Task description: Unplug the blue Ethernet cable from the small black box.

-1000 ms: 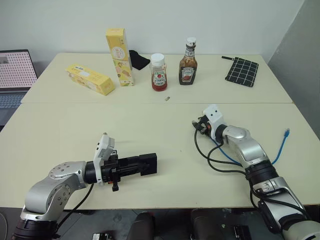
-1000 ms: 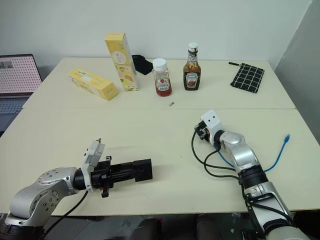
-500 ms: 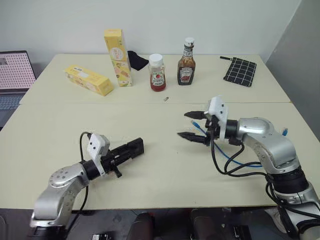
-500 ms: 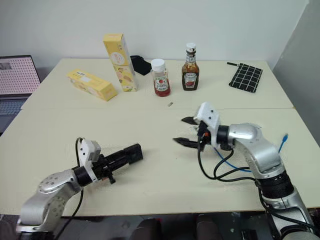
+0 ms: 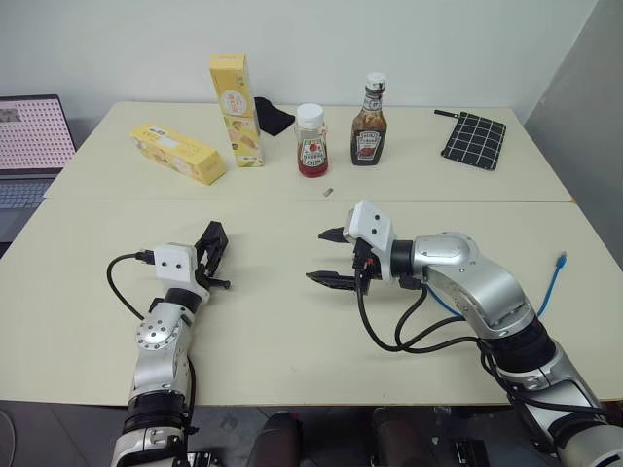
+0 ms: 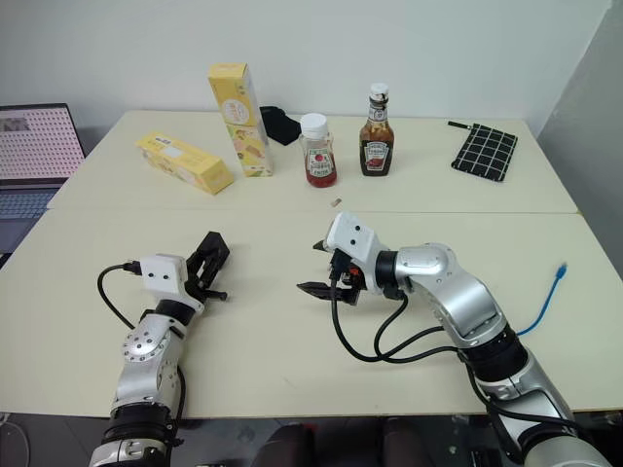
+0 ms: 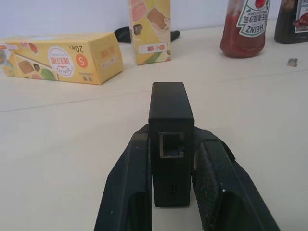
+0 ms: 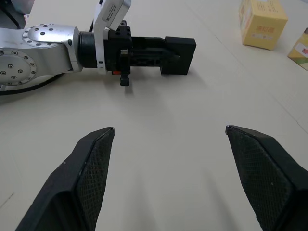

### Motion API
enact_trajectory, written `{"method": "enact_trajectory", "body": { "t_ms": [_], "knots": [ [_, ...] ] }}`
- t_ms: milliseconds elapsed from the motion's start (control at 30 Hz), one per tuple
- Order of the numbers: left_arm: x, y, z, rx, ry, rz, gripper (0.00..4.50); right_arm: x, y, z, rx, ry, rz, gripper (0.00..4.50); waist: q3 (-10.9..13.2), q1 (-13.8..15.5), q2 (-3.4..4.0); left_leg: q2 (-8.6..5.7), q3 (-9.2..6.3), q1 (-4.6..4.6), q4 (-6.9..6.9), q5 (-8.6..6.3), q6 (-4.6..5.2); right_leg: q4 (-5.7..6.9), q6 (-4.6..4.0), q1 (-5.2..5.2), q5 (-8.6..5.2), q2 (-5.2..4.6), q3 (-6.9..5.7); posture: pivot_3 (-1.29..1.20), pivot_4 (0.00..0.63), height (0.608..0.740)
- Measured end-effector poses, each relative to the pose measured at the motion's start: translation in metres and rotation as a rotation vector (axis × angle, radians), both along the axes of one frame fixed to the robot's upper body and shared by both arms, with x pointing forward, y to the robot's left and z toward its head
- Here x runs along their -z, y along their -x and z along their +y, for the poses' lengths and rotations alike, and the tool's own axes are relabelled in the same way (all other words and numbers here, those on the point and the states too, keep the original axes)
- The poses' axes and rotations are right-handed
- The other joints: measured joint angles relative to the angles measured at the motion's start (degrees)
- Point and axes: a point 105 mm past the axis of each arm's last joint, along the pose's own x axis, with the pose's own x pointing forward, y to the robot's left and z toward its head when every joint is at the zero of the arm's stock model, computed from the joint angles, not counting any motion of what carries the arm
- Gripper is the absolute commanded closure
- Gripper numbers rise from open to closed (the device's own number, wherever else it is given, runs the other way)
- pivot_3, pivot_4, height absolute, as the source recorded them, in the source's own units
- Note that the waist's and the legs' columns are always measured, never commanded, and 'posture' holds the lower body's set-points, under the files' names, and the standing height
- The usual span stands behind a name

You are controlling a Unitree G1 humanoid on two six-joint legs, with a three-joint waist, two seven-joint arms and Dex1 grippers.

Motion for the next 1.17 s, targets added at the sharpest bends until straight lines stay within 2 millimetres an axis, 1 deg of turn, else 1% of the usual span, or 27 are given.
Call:
{"method": "enact_trajectory", "body": {
  "t_ms": [67, 133, 233, 367, 500, 567, 700, 733, 767, 800, 833, 867, 1000, 1100, 1167],
  "knots": [
    [0.001, 0.000, -0.001, 0.013, 0.022, -0.001, 3.02, 0.000, -0.001, -0.001, 0.005, 0.006, -0.004, 0.52, 0.0, 0.0, 0.00, 0.01, -0.01, 0.01, 0.00, 0.00, 0.00, 0.01, 0.00, 0.01, 0.00, 0.03, -0.01, 0.00, 0.150, 0.740],
    [0.005, 0.002, -0.004, 0.037, 0.041, 0.014, 2.66, 0.001, -0.001, -0.001, 0.006, 0.007, -0.004, 0.52, 0.0, 0.0, 0.00, 0.02, 0.01, 0.01, 0.00, 0.00, 0.00, 0.00, 0.00, 0.01, 0.00, 0.04, 0.00, 0.00, 0.150, 0.740],
    [0.010, 0.004, -0.006, 0.063, 0.053, 0.033, 1.95, 0.002, -0.001, -0.002, 0.010, 0.010, 0.002, 0.52, 0.0, -0.1, 0.00, 0.02, 0.01, 0.00, 0.00, 0.00, 0.00, -0.01, 0.00, 0.00, 0.00, 0.04, 0.01, 0.00, 0.150, 0.740],
    [0.012, 0.015, -0.005, 0.065, 0.052, 0.055, 1.08, 0.006, 0.001, -0.003, 0.017, 0.018, 0.022, 0.52, 0.0, -0.2, 0.00, 0.05, 0.02, 0.00, -0.01, 0.00, 0.00, -0.02, 0.00, 0.00, 0.00, 0.02, 0.04, 0.00, 0.150, 0.740],
    [0.015, 0.032, -0.003, 0.061, 0.027, 0.100, 1.08, 0.009, 0.004, -0.004, 0.024, 0.018, 0.036, 0.52, 0.0, -0.3, 0.00, 0.13, 0.02, 0.03, -0.03, 0.00, 0.00, -0.04, -0.01, 0.01, 0.00, 0.02, 0.08, 0.00, 0.150, 0.740],
    [0.017, 0.040, -0.001, 0.055, 0.017, 0.137, 1.08, 0.014, 0.004, -0.006, 0.041, 0.017, 0.054, 0.52, 0.0, -0.3, 0.00, 0.12, 0.00, 0.02, -0.05, 0.00, 0.00, -0.03, -0.01, 0.00, -0.01, 0.01, 0.05, 0.00, 0.150, 0.740],
    [0.018, 0.059, 0.002, 0.070, -0.037, 0.232, 1.08, 0.018, 0.006, -0.016, 0.085, 0.001, 0.093, 0.52, 0.0, -0.2, 0.00, 0.11, 0.00, 0.00, -0.05, 0.00, 0.00, -0.04, -0.01, 0.01, -0.01, 0.02, 0.05, 0.00, 0.150, 0.740],
    [0.016, 0.063, 0.004, 0.076, -0.067, 0.254, 1.08, 0.017, 0.004, -0.022, 0.114, -0.004, 0.100, 0.52, 0.0, -0.2, 0.01, 0.09, -0.01, 0.00, -0.05, 0.00, 0.00, -0.02, -0.01, 0.00, -0.01, 0.02, 0.05, 0.00, 0.150, 0.740],
    [0.008, 0.072, 0.006, 0.106, -0.138, 0.281, 1.08, 0.016, -0.001, -0.038, 0.178, -0.009, 0.104, 0.52, 0.0, -0.1, -0.01, 0.09, -0.06, -0.01, -0.05, 0.00, 0.00, -0.04, -0.02, 0.04, -0.01, 0.06, 0.04, 0.00, 0.150, 0.740],
    [0.005, 0.074, 0.009, 0.109, -0.160, 0.287, 1.08, 0.015, -0.003, -0.044, 0.204, -0.006, 0.101, 0.52, 0.0, -0.1, -0.01, 0.07, -0.04, 0.02, -0.05, 0.00, 0.00, -0.05, -0.02, 0.04, -0.01, 0.06, 0.04, 0.00, 0.150, 0.740],
    [-0.001, 0.077, 0.013, 0.112, -0.176, 0.288, 1.08, 0.013, -0.007, -0.055, 0.250, -0.004, 0.097, 0.52, 0.0, 0.0, 0.04, 0.03, 0.01, 0.02, -0.05, 0.00, 0.00, -0.03, -0.01, 0.04, -0.02, 0.04, 0.04, 0.00, 0.150, 0.740],
    [-0.006, 0.079, 0.014, 0.123, -0.190, 0.290, 1.08, 0.012, -0.010, -0.061, 0.277, -0.002, 0.095, 0.52, 0.0, 0.0, 0.04, 0.06, -0.01, 0.02, -0.05, 0.00, 0.00, -0.05, -0.01, 0.04, -0.01, 0.05, 0.03, 0.00, 0.150, 0.740],
    [-0.027, 0.083, 0.015, 0.216, -0.218, 0.305, 1.08, 0.005, -0.019, -0.095, 0.392, 0.032, 0.078, 0.52, 0.0, -0.1, 0.04, 0.07, 0.03, 0.02, -0.07, -0.01, 0.01, -0.05, -0.02, 0.04, -0.02, 0.08, 0.03, 0.00, 0.150, 0.740],
    [-0.038, 0.087, 0.018, 0.269, -0.236, 0.326, 1.08, 0.002, -0.023, -0.117, 0.451, 0.058, 0.094, 0.52, 0.0, -0.2, 0.04, 0.08, 0.06, 0.02, -0.10, -0.01, 0.01, -0.08, -0.03, 0.03, -0.03, 0.10, 0.05, 0.00, 0.150, 0.740],
    [-0.042, 0.089, 0.020, 0.308, -0.236, 0.349, 1.08, 0.002, -0.021, -0.123, 0.456, 0.066, 0.114, 0.52, 0.0, -0.2, 0.05, 0.09, 0.08, 0.02, -0.10, -0.01, 0.01, -0.09, -0.03, 0.03, -0.03, 0.10, 0.04, 0.00, 0.150, 0.740]
  ]
}}
